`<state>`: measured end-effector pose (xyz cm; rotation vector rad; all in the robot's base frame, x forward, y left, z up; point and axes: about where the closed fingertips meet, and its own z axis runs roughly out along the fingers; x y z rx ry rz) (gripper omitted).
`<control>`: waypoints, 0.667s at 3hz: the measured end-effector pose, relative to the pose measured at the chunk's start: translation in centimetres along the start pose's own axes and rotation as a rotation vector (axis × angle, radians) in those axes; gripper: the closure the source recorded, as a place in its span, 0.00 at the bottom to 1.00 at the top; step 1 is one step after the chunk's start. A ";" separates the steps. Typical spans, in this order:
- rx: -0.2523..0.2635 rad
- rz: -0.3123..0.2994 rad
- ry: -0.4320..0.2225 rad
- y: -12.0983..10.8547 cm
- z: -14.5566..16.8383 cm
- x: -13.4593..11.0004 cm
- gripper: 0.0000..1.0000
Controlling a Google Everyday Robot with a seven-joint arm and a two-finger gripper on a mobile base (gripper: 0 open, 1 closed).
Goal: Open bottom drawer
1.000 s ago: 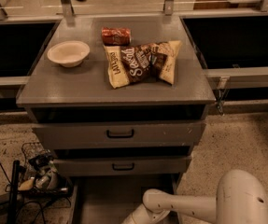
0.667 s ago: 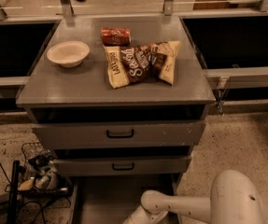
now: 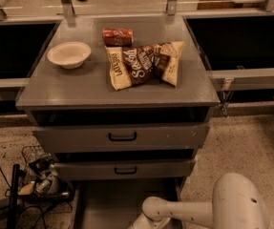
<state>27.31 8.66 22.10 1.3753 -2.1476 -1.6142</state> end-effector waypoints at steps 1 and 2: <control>-0.025 -0.001 0.032 0.6 0.8 1.0 0.00; -0.025 -0.001 0.032 0.6 0.9 1.0 0.00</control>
Offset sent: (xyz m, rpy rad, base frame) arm -0.0145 -0.0013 -0.0026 -0.0036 0.0177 0.0366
